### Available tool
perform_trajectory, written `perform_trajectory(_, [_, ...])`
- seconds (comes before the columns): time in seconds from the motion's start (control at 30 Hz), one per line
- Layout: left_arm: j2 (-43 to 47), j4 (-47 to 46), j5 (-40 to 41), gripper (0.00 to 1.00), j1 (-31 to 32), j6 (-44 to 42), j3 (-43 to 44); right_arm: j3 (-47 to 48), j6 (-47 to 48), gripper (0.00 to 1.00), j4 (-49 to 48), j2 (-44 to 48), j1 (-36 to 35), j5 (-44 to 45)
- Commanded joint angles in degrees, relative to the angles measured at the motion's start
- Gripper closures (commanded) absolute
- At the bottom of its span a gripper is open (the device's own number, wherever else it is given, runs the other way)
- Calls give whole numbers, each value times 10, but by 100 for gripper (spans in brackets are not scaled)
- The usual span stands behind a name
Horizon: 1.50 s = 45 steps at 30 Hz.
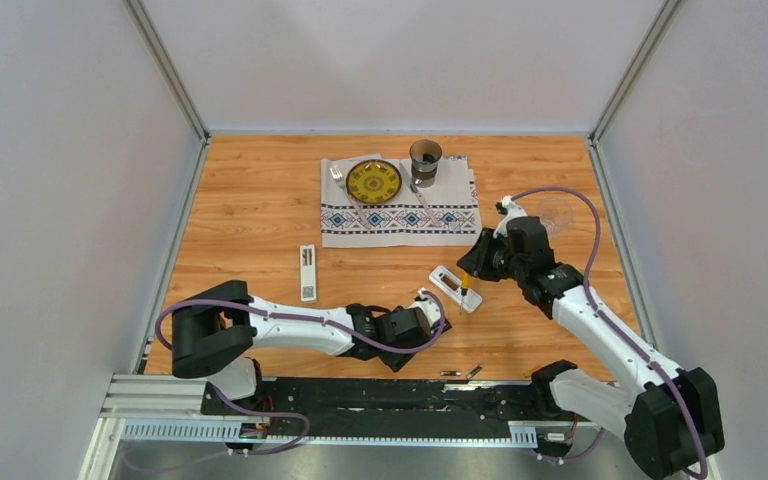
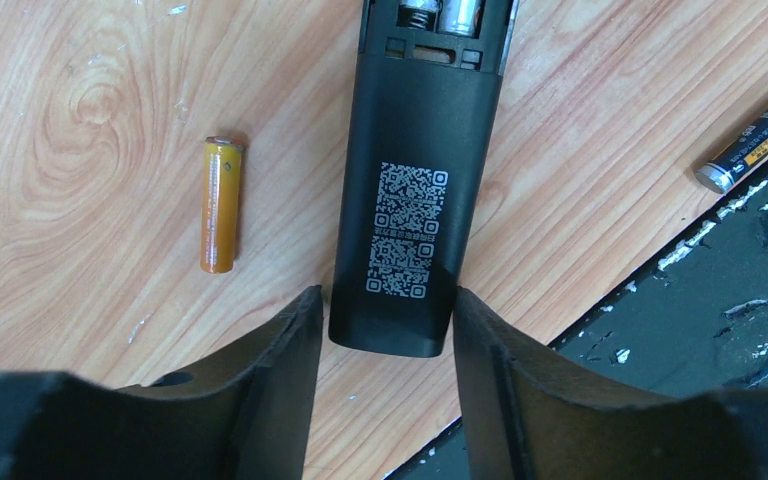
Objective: Unload the batteries from the remote control
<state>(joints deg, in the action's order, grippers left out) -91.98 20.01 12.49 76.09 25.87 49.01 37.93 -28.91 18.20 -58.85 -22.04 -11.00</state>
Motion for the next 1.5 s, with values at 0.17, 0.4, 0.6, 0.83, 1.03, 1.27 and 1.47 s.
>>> perform_trajectory(0.17, [-12,-1,-14,83,7,8,-23,-10,-8,100,-52,-7,-45,41])
perform_trajectory(0.4, [-15,-1,-14,100,7,11,-23,-44,-12,100,-103,-5,-64,69])
perform_trajectory(0.6, [-7,22,2,53,8,13,-8,-47,-15,100,-113,12,-67,62])
perform_trajectory(0.83, [79,46,39,30,8,5,49,-15,-9,100,-89,52,-68,34])
perform_trajectory(1.03, [168,-3,31,22,-20,-13,75,16,-18,100,-99,86,-67,-33])
perform_trajectory(1.27, [228,-197,-184,23,-147,44,12,33,-51,100,-167,109,-68,-120])
perform_trajectory(1.47, [202,-276,-277,24,-193,71,11,50,-72,100,-176,115,-68,-153])
